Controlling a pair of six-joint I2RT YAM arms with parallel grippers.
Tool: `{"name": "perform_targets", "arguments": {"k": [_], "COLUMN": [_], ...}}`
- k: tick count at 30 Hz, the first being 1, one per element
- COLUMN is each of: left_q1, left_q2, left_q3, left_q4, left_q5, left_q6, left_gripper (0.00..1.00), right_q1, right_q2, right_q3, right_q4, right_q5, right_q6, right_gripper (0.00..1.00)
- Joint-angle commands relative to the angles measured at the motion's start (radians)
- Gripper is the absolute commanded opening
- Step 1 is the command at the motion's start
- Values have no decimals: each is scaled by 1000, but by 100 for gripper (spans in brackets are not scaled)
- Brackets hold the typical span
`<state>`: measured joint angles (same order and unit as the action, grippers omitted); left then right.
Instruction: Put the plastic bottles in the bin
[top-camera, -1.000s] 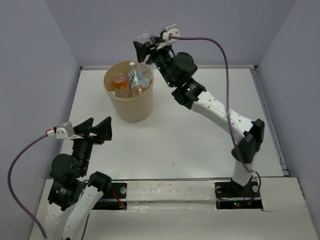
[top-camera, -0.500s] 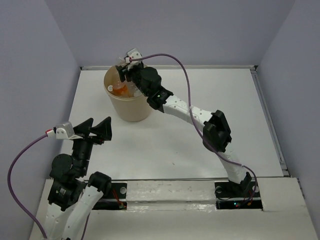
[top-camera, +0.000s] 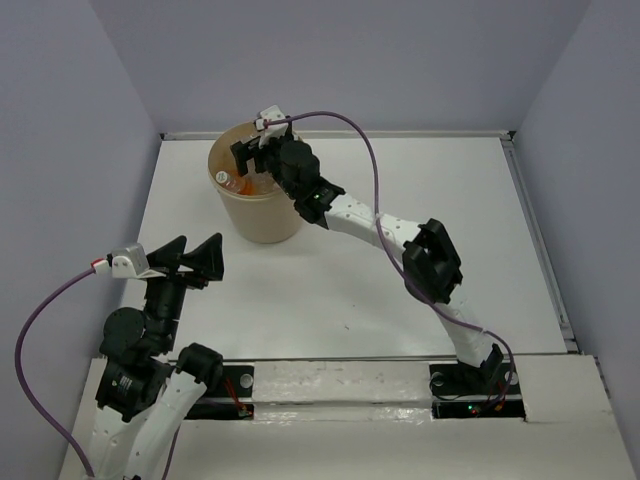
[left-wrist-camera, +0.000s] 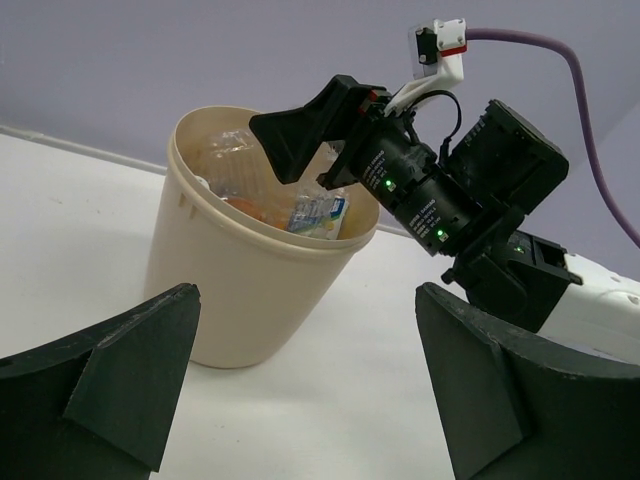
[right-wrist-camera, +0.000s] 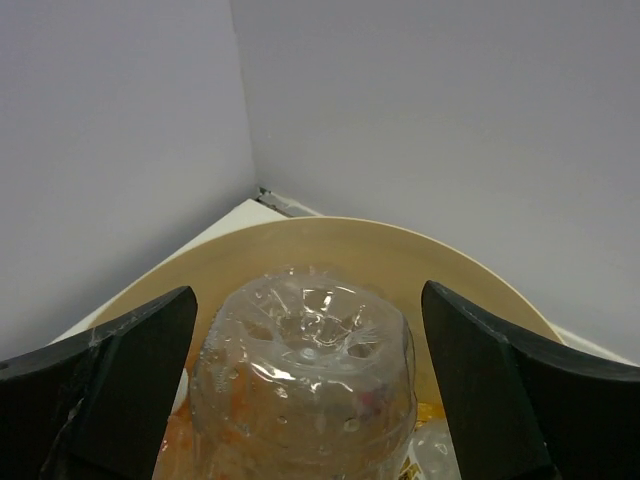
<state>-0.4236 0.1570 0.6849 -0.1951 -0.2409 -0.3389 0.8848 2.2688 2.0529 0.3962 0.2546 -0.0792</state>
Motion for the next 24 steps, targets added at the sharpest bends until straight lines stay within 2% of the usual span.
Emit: {"name": "perform_targets", "arguments": {"k": [1, 7, 12, 18, 23, 24], "left_q1": [3, 6, 6, 6, 6, 6], "left_q2": [27, 47, 24, 35, 50, 43], "left_q3": [22, 25, 21, 22, 42, 53], "left_q4": [28, 25, 16, 8, 8, -3], "left_q5": [-20, -49, -87, -104, -32, -20], "left_q6": [11, 8, 3, -8, -32, -34], "left_gripper": [99, 99, 99, 99, 99, 99], "right_q1": [0, 0, 0, 0, 0, 0], "right_q2": [-69, -189, -382, -650, -1105, -1182], "right_q3": [9, 32, -115, -437, -851, -984], "right_q4": [0, -111, -120, -141, -122, -123], "right_q5": [6, -14, -37, -48, -18, -23], "right_q6": [50, 119, 162, 182, 249, 260], "right_gripper": [100, 100, 100, 100, 100, 100]}}
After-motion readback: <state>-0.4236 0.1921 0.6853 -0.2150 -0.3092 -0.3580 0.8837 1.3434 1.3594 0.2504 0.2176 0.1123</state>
